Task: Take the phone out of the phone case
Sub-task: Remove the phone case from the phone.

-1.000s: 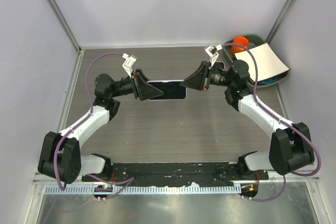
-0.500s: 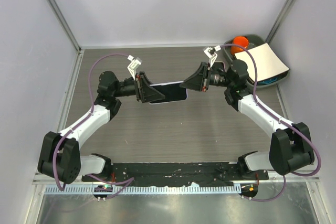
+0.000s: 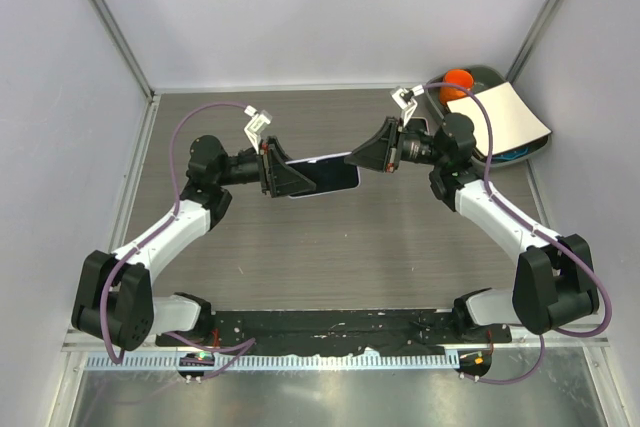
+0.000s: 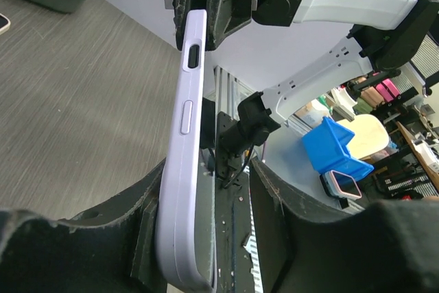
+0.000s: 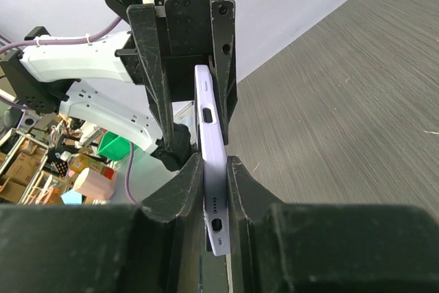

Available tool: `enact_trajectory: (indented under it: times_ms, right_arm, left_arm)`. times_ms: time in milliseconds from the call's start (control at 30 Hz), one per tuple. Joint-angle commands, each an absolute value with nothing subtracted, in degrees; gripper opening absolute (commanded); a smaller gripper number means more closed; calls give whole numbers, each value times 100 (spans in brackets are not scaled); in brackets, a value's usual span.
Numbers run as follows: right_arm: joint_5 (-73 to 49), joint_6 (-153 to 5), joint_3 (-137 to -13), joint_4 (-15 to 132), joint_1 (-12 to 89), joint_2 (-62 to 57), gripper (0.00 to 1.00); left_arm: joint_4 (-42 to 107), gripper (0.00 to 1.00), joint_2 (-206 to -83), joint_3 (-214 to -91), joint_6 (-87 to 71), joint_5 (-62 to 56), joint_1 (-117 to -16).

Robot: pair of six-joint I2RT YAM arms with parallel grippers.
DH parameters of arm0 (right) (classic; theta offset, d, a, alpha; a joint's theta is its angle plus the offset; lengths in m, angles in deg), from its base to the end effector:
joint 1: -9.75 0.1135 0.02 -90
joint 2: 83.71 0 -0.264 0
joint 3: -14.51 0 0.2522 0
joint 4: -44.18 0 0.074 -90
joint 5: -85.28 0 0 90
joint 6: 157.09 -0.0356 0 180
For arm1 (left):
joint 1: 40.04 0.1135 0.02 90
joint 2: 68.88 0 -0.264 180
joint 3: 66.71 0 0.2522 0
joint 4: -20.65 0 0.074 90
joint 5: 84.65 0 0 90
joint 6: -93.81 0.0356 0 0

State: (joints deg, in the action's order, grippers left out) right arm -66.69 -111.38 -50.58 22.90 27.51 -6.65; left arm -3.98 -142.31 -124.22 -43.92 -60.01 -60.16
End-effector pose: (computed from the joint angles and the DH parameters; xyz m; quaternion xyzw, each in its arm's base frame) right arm 0.2734 0.1206 0.3332 -0.2546 0.6302 0.6224 0.3881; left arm 0.2471 -0.1250 0.3108 0.2670 0.6302 -0.6483 0.3336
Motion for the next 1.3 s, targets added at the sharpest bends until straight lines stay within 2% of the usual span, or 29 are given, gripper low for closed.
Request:
enact_trajectory:
  times_ms: [0, 100, 133, 167, 233, 267, 367, 533, 633, 700, 733, 800, 900, 967, 1033, 1100, 1267]
  right_arm:
    - [-6202, -11262, -5269, 1927, 2601, -918, 1]
    - [-6167, -11340, -5243, 1839, 2557, -935, 1]
    - [-6158, -11350, -5234, 1804, 2557, -927, 1]
    - [-6158, -11376, -5216, 1769, 2557, -927, 1]
    - [-6193, -11507, -5199, 1603, 2539, -909, 1]
    - [-6202, -11577, -5164, 1532, 2548, -892, 1]
    - [-6211, -11762, -5120, 1295, 2548, -891, 1]
    - [-6211, -11745, -5076, 1259, 2548, -935, 1]
    - [-6185, -11719, -5058, 1259, 2548, -927, 1]
    - [-6185, -11693, -5058, 1294, 2548, -927, 1]
    - [-6185, -11649, -5049, 1329, 2548, -927, 1]
    - [-6272, -11517, -5058, 1425, 2557, -918, 1]
    - [-6491, -11403, -5128, 1584, 2557, -891, 2]
    - [-6624, -11402, -5163, 1593, 2548, -865, 5]
    - [-6808, -11420, -5207, 1576, 2566, -848, 20]
    - [-6975, -11420, -5216, 1514, 2574, -839, 29]
    - [-7178, -11420, -5207, 1461, 2679, -760, 37]
  left_arm:
    - [-566, 48, -14052, -12662, -4348, -6109, -6034]
    - [-558, 47, -14052, -12662, -4348, -6109, -6034]
    - [-549, 43, -14060, -12662, -4348, -6092, -6043]
    - [-549, 36, -14060, -12670, -4348, -6092, -6034]
    - [-505, 33, -14060, -12679, -4357, -6048, -6034]
    - [-496, 39, -14069, -12679, -4339, -6030, -6034]
    - [-452, 48, -14078, -12662, -4278, -6013, -6034]
    - [-435, 43, -14078, -12679, -4278, -5978, -6034]
    - [-435, 46, -14087, -12688, -4295, -5951, -6043]
    - [-435, 38, -14069, -12688, -4304, -5872, -6034]
    - [-435, 17, -14069, -12688, -4304, -5855, -6034]
    - [-435, 1, -14052, -12697, -4330, -5741, -6034]
    - [-478, 1, -14069, -12723, -4409, -5679, -6008]
    - [-513, 1, -14060, -12732, -4453, -5670, -5990]
    - [-549, 0, -14052, -12732, -4488, -5670, -5999]
    - [-566, 0, -14052, -12723, -4506, -5679, -5990]
    - [-575, 0, -14043, -12750, -4541, -5705, -5981]
